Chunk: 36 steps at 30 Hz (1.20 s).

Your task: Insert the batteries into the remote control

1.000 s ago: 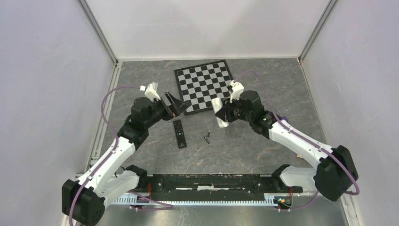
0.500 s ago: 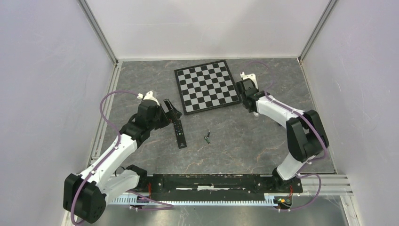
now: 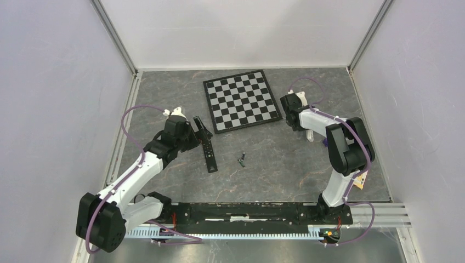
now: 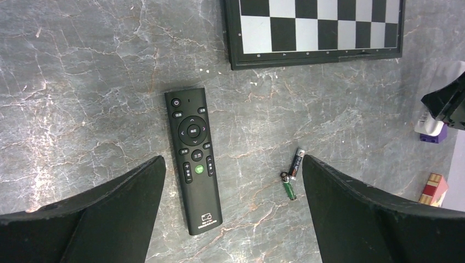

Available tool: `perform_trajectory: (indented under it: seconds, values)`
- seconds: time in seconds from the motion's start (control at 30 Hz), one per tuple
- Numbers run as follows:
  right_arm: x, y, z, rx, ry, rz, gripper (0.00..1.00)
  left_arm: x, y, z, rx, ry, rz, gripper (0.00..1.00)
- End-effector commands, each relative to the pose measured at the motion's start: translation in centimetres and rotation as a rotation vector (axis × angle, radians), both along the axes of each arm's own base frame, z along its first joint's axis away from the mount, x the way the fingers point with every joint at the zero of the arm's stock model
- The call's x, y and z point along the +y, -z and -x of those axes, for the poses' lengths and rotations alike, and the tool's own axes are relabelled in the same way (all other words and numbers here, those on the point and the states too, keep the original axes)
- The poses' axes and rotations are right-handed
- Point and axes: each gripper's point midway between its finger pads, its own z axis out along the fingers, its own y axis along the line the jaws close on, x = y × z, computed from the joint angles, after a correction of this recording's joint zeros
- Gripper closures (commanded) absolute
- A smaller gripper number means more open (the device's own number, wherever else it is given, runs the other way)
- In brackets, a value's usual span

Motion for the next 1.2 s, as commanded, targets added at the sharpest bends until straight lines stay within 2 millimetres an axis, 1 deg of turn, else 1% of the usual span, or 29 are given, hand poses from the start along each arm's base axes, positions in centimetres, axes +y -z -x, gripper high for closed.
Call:
perform_trajectory:
  seconds: [0.0, 0.13, 0.17, 0.2, 0.37, 0.47, 0.6, 0.67, 0.77, 0.83, 0.9, 1.0, 1.03, 1.1, 1.17]
  values:
    - [0.5, -0.4, -0.9, -0.032, 0.004, -0.025, 0.71, -0.1, -0.7, -0.9, -0.013, 0.000, -0.005, 0.00]
    - [0.9, 0.1, -0.6, -0.022, 0.000, -0.050, 0.65, -0.3, -0.6, -0.8, -0.006, 0.014, -0.004, 0.00]
    - [-0.6, 0.2, -0.6, -0.019, 0.039, -0.058, 0.64, -0.4, -0.6, -0.8, -0.006, 0.018, -0.002, 0.00]
    - [1.1, 0.3, -0.5, -0.015, -0.004, -0.067, 0.63, -0.4, -0.6, -0.8, -0.004, 0.017, 0.000, 0.00]
    - [1.9, 1.0, -0.4, 0.006, -0.027, -0.114, 0.50, -0.4, -0.6, -0.8, -0.005, 0.016, -0.001, 0.00]
    - [2.8, 0.6, -0.4, -0.004, -0.049, -0.172, 0.42, -0.4, -0.7, -0.8, -0.009, 0.017, 0.001, 0.00]
    - [4.3, -0.6, -0.6, -0.028, -0.089, -0.259, 0.40, -0.4, -1.1, -0.8, -0.016, 0.016, 0.004, 0.00]
    - [5.0, -1.6, -0.6, -0.049, -0.115, -0.308, 0.38, -0.3, -1.2, -0.7, -0.017, 0.016, 0.005, 0.00]
    - [6.1, -3.7, -0.4, -0.088, -0.169, -0.371, 0.30, -0.2, -1.6, -0.6, -0.025, 0.014, 0.005, 0.00]
    - [6.7, -5.4, -0.4, -0.122, -0.225, -0.405, 0.26, -0.3, -2.0, -0.5, -0.031, 0.017, 0.009, 0.00]
    - [7.8, -7.5, -0.5, -0.169, -0.311, -0.453, 0.23, -0.3, -2.3, -0.6, -0.044, 0.014, 0.019, 0.00]
    - [10.8, -10.7, -0.6, -0.228, -0.498, -0.577, 0.19, -1.2, -3.2, -0.6, -0.062, 0.047, 0.060, 0.00]
    - [12.4, -12.0, -0.3, -0.241, -0.585, -0.636, 0.18, -1.4, -3.4, -0.6, -0.065, 0.053, 0.068, 0.00]
    - [14.8, -14.3, 0.1, -0.274, -0.719, -0.731, 0.18, -1.5, -3.6, -0.7, -0.070, 0.055, 0.073, 0.00]
    - [16.9, -16.6, 0.8, -0.304, -0.830, -0.815, 0.17, -1.4, -3.7, -0.7, -0.070, 0.054, 0.072, 0.00]
